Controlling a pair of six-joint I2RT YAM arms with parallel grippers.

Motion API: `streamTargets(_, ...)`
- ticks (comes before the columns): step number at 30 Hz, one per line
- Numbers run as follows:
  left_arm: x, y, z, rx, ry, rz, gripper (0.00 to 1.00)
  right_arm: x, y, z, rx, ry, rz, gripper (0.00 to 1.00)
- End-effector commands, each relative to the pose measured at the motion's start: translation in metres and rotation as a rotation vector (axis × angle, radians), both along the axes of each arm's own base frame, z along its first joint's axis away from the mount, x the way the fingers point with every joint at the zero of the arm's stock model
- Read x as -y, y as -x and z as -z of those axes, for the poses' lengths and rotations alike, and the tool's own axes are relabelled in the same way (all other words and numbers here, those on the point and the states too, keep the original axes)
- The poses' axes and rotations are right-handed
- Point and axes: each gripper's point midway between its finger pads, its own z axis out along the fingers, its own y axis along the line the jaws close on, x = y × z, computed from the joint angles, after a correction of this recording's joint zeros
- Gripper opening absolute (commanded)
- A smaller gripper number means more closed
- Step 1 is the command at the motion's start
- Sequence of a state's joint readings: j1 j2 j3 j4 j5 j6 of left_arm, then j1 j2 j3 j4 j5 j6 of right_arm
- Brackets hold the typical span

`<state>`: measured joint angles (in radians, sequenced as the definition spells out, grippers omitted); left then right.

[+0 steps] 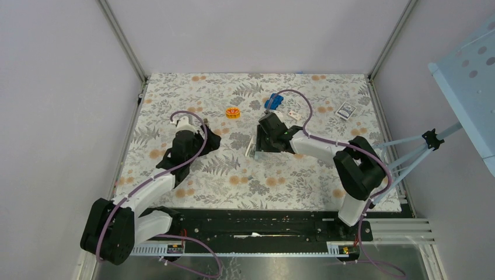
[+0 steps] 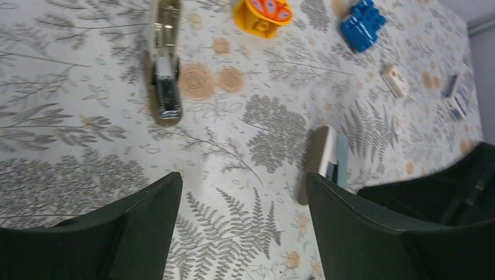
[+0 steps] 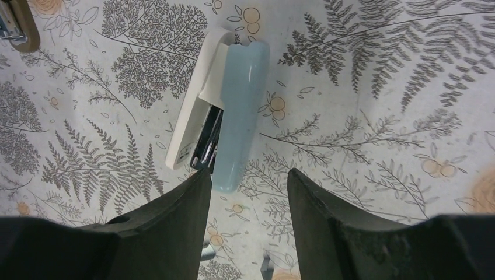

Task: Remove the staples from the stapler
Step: Pick up the stapler from the center of the board.

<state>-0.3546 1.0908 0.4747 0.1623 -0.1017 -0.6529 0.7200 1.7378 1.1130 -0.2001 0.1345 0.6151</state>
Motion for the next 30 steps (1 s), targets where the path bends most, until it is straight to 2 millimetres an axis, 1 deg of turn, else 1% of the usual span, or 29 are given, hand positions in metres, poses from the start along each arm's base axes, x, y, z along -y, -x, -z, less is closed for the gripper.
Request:
streamTargets(1,0.029,0.002,-0.021,0.088,0.03,0.136,0.82,-0.022,-0.013,-0.001,-0.014,-0.08,0.015,0.57)
streamTargets(3,0.039,0.003,-0.02,0.089,0.027,0.167,0.81,-0.026,-0.012,0.006,-0.034,-0.09,0.016,0.55)
streamTargets(9,0.073,0.006,-0.011,0.08,-0.003,0.268,0.8,-0.021,-0.011,0.028,-0.07,-0.053,0.037,0.5)
streamTargets(15,0.096,0.0,-0.002,0.085,-0.037,0.331,0.79,-0.025,-0.012,0.038,-0.086,-0.063,0.027,0.46)
streamTargets(17,0.101,-0.004,0.003,0.077,-0.04,0.343,0.79,-0.025,-0.013,0.039,-0.091,-0.069,0.028,0.45)
streamTargets(22,0.11,-0.018,0.006,0.11,-0.049,0.344,0.79,-0.02,-0.011,0.038,-0.084,-0.068,0.034,0.44)
streamTargets(25,0.117,-0.029,0.012,0.108,-0.081,0.363,0.75,-0.013,-0.01,0.037,-0.086,-0.048,0.038,0.42)
streamTargets(26,0.12,-0.032,0.017,0.102,-0.093,0.376,0.73,-0.01,-0.01,0.037,-0.086,-0.043,0.041,0.43)
streamTargets(27,0.123,-0.037,0.017,0.106,-0.105,0.383,0.71,-0.007,-0.01,0.036,-0.085,-0.037,0.046,0.43)
streamTargets(30,0.134,-0.037,0.023,0.094,-0.108,0.447,0.67,0.002,-0.01,0.034,-0.085,-0.029,0.062,0.43)
